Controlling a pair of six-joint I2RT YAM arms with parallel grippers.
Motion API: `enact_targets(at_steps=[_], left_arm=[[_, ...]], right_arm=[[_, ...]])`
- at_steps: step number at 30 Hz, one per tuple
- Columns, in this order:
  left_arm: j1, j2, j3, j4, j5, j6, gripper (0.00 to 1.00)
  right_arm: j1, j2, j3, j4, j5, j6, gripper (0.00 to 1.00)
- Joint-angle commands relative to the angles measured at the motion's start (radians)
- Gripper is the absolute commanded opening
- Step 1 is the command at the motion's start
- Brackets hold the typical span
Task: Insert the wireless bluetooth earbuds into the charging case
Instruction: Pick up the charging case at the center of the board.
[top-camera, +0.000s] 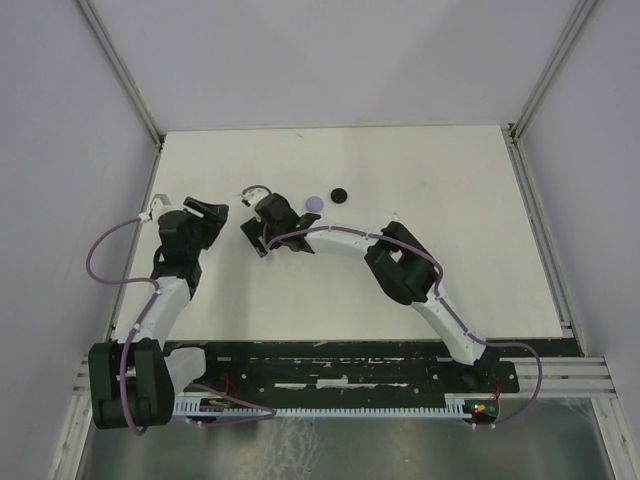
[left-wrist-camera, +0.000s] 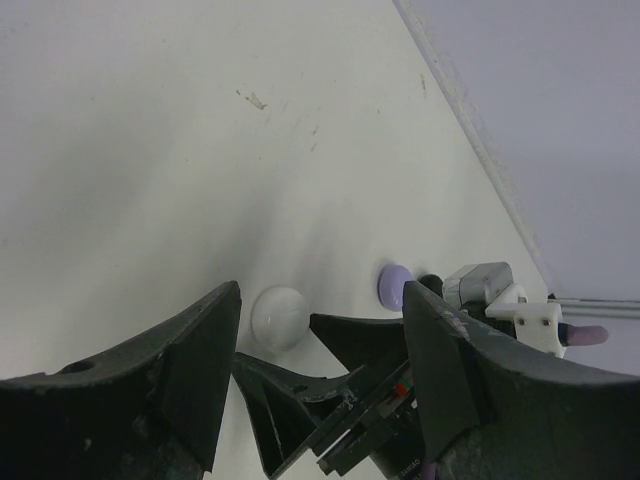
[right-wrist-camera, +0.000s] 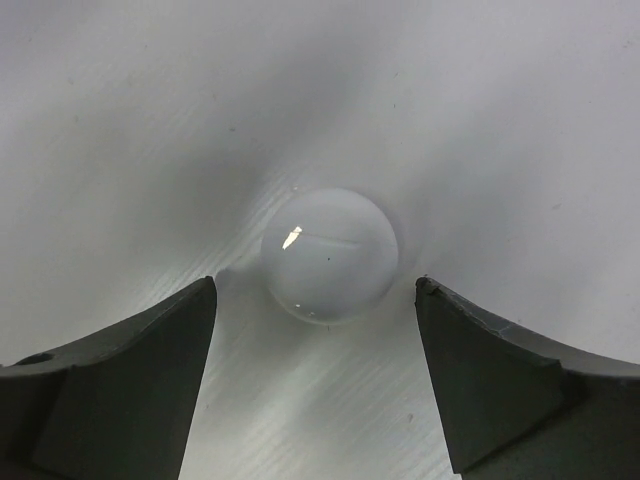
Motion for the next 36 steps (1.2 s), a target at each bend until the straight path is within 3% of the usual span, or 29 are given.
enact_targets(at_steps=[1,16,25,29,32,36], left_arm=[[0.024,-0.037,-0.010,0.004,0.034,0.039,0.73],[0.052,-0.055,-0.023,-0.003,0.063,0.039,0.73],[0.061,-0.054,-0.026,0.000,0.068,0.043,0.73],[0.063,-0.051,-0.027,0.003,0.072,0.043,0.73],[0.064,-0.040,-0.027,0.016,0.098,0.041,0.73],[0.063,0.030,0.004,0.045,0.217,0.049,0.73]], right_arm=[[0.011,0.033,0.077,0.038,0.053,0.056,0.88],[0.016,0.069,0.094,-0.007,0.139,0.124,0.72],[0.017,0.077,0.089,-0.011,0.128,0.112,0.58],[0.016,0.069,0.081,-0.017,0.139,0.105,0.46],[0.016,0.015,0.011,0.015,0.175,0.088,0.34],[-0.015,-0.158,-0.239,0.208,0.145,0.035,0.30]])
